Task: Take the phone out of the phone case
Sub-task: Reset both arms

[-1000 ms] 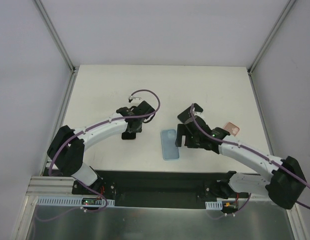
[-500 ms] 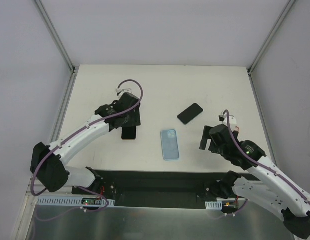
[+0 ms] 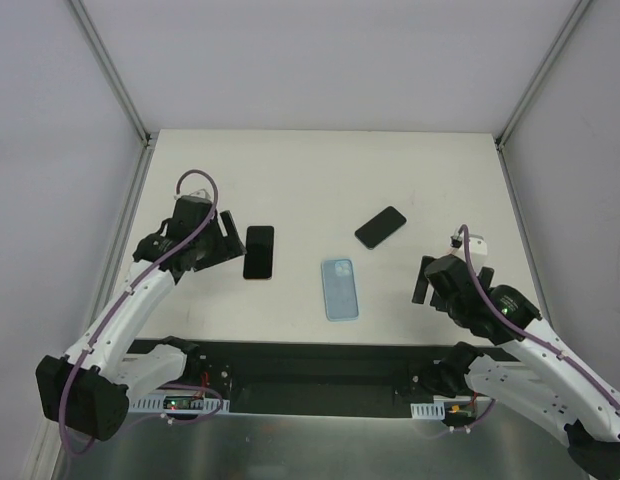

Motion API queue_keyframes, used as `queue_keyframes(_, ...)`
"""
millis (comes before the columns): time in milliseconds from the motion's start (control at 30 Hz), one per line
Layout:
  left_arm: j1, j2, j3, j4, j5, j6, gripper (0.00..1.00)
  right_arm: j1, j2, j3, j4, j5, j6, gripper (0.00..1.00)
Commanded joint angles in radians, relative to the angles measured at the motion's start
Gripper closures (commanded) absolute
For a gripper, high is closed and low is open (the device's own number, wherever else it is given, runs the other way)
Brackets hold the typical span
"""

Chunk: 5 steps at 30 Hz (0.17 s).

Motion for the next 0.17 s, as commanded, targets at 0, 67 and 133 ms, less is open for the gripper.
queue_keyframes(0,0.018,-0.009,-0.006,0.001,0.071,0.019,0.27,-0.004,-0.009,0.001,-0.03,0.037,0.026,0.04)
queue_keyframes(67,0.021,-0.004,-0.006,0.001,0.073,0.017,0.27,-0.004,-0.011,-0.005,-0.03,0.033,0.026,0.04)
queue_keyframes(133,0.022,0.0,-0.003,0.001,0.073,0.017,0.27,-0.006,-0.005,-0.002,-0.039,0.042,0.033,0.04)
